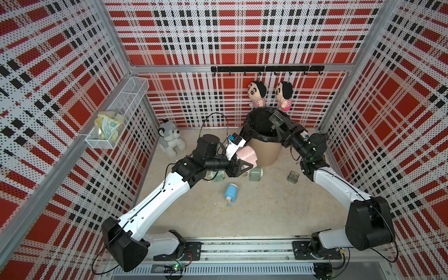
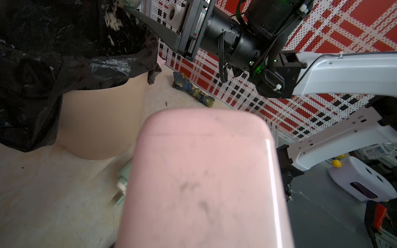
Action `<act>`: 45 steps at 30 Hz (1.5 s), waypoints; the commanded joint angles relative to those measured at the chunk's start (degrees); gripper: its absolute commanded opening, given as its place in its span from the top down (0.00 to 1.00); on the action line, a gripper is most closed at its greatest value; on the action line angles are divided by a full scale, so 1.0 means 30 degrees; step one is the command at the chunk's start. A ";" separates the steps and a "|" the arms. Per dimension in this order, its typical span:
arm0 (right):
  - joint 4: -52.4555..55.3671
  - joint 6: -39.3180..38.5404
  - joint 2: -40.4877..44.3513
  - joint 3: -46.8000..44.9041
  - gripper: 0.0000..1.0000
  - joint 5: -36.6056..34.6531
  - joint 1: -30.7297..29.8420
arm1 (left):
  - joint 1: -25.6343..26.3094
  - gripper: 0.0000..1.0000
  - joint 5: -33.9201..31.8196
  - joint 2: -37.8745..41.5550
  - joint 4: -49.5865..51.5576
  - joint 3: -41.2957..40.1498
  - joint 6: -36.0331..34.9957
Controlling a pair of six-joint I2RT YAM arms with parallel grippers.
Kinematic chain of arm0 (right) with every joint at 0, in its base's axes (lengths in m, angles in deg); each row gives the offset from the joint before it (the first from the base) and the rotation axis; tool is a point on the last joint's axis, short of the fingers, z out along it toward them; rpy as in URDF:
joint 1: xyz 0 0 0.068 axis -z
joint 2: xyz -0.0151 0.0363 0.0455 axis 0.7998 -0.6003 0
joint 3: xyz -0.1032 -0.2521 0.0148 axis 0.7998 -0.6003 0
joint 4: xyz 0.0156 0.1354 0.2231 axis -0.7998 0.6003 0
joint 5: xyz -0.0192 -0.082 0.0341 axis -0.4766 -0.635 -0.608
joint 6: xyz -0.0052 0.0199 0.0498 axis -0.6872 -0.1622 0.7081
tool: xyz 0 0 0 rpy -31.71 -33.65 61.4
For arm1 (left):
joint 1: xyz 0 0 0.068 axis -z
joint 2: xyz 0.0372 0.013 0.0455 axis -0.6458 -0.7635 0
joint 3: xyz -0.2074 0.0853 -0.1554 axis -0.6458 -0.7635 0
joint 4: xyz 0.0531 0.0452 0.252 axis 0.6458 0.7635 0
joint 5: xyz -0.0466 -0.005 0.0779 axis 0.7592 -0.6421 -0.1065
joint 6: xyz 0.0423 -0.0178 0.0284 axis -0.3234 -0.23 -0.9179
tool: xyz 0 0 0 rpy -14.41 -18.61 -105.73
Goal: Take out the pencil sharpener tray and clean the shavings
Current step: Pour the shavings into the trash bin.
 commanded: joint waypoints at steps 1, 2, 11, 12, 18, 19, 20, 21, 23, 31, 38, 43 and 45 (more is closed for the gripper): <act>-0.1315 0.2217 0.0080 -0.0180 0.48 -0.0550 -0.0075 | 0.0045 0.49 0.0196 0.0062 -0.0551 0.0646 0.0090; -0.1503 0.2300 0.0044 -0.0268 0.48 -0.0500 -0.0075 | 0.0055 0.49 0.0169 0.0107 -0.0551 0.0595 0.0102; -0.1980 0.2249 -0.0605 -0.0346 0.48 -0.0670 -0.0368 | 0.0080 0.49 0.0044 0.0189 -0.0633 0.0359 0.0141; -0.1867 0.2075 -0.0588 -0.0264 0.48 -0.0660 -0.0354 | 0.0077 0.49 0.0016 0.0178 -0.0588 0.0405 0.0127; -0.0695 -0.0324 -0.0922 0.1414 0.48 0.0545 -0.0195 | 0.0045 0.49 -0.0125 0.0190 -0.0524 0.0466 0.0009; 0.0002 -0.1148 -0.0995 0.1898 0.48 0.0961 -0.0171 | 0.0047 0.49 -0.0213 0.0152 -0.0526 0.0441 -0.0003; 0.0290 -0.1622 -0.1087 0.2119 0.48 0.1261 -0.0178 | 0.0045 0.49 -0.0315 0.0188 -0.0522 0.0411 0.0005; 0.0343 -0.2136 -0.1168 0.2292 0.48 0.1526 -0.0163 | 0.0053 0.49 -0.0340 0.0189 -0.0497 0.0355 -0.0025; 0.1347 -0.3443 -0.1145 0.2642 0.48 0.2062 -0.0048 | 0.0050 0.49 -0.0415 0.0233 -0.0463 0.0281 -0.0041; 0.6824 -1.0365 0.0065 0.3648 0.48 0.2692 -0.0017 | 0.0250 0.49 -0.1706 0.0432 -0.0157 0.0090 -0.0187; 1.2525 -1.6863 0.2878 0.4020 0.48 0.0426 -0.0015 | 0.0881 0.49 -0.3365 0.0519 -0.0167 0.0118 -0.0175; 1.5402 -2.0164 0.4695 0.4188 0.48 -0.1510 -0.0046 | 0.1701 0.48 -0.4599 0.0331 -0.0426 0.0148 -0.0063; 1.6340 -2.1233 0.5428 0.3994 0.48 -0.2620 -0.0233 | 0.1968 0.48 -0.4893 0.0262 -0.0648 0.0104 0.0030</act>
